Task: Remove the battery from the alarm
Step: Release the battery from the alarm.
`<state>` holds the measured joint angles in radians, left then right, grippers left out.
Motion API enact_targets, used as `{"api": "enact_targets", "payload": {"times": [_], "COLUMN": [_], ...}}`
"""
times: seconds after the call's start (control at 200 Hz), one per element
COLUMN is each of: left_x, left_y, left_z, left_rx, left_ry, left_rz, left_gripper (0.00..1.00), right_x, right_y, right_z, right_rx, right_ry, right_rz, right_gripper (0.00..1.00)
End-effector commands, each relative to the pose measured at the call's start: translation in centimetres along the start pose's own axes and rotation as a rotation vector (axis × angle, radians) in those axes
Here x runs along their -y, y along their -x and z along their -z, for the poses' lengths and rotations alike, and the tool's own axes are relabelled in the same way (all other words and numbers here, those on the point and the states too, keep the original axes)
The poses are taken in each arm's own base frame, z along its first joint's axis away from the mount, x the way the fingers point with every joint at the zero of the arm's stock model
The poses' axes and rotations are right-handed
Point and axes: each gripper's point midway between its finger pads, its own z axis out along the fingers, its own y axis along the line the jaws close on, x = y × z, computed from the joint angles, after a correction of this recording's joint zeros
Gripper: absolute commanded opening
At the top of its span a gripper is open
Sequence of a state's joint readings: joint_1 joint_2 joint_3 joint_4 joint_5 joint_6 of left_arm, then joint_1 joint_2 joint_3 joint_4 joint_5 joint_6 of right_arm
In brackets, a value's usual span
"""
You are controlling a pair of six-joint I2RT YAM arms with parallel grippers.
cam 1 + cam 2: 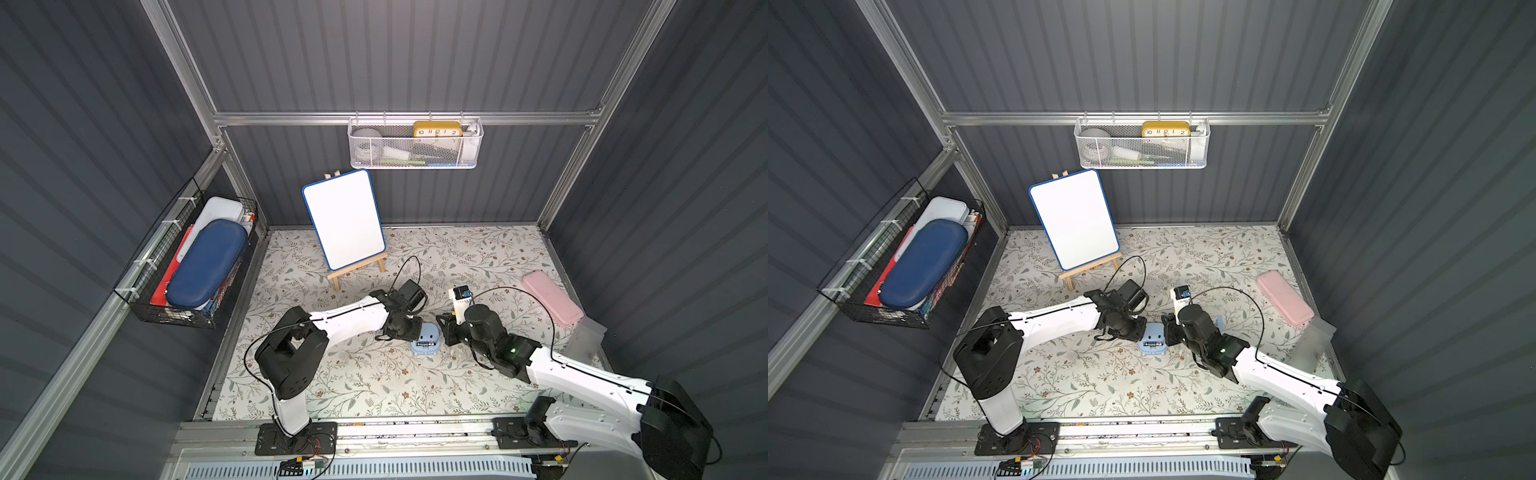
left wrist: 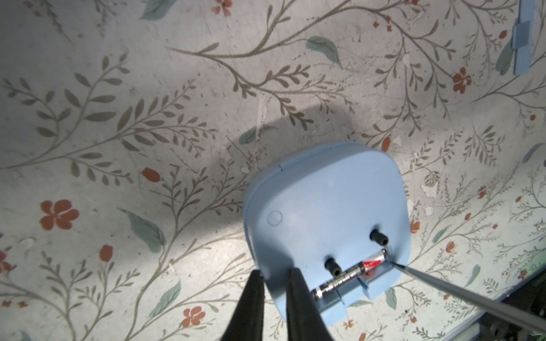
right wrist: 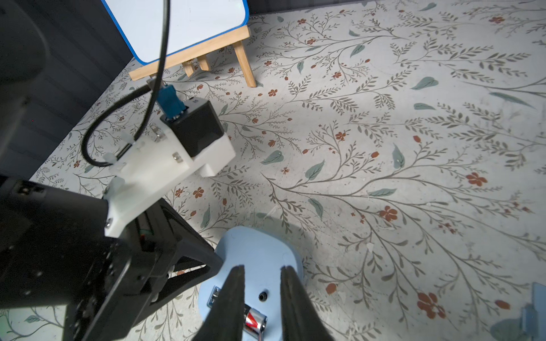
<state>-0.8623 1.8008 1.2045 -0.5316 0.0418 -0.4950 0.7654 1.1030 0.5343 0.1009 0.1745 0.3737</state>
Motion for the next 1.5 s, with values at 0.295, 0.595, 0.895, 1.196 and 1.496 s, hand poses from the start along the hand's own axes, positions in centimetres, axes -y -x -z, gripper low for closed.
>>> {"api": "enact_targets", "payload": {"times": [0.295, 0.595, 0.895, 1.196, 1.496], "left_x": [-1.6, -1.3, -0.3, -0.2, -0.5], "left_y": [-3.1, -3.9, -5.6, -5.9, -5.5], "left_z": [-0.9, -1.0, -1.8, -2.0, -2.5], "left_rx": [-0.084, -0.093, -0.124, -0.128, -0.129], "left_ry": [0.036, 0.011, -0.015, -0.011, 0.017], "left_rz": [0.025, 0.021, 0.012, 0.01, 0.013], "left_gripper": [0.11, 0.06, 0.03, 0.02, 0.01], "right_x": [-0.6, -0.1, 1.5, 2.2, 3.8], "right_y": [0.1, -0.7, -1.2, -1.6, -2.6], "right_z": [-0.4, -0.8, -0.2, 0.4, 0.9], "right_rx": [-0.046, -0.051, 0.006, 0.047, 0.042], "right_ry": [-0.158, -0.295, -0.399, -0.37, -0.214], "right_rz": [0.064, 0.095, 0.017, -0.022, -0.188], "right_gripper": [0.0, 0.0, 0.0, 0.0, 0.0]}}
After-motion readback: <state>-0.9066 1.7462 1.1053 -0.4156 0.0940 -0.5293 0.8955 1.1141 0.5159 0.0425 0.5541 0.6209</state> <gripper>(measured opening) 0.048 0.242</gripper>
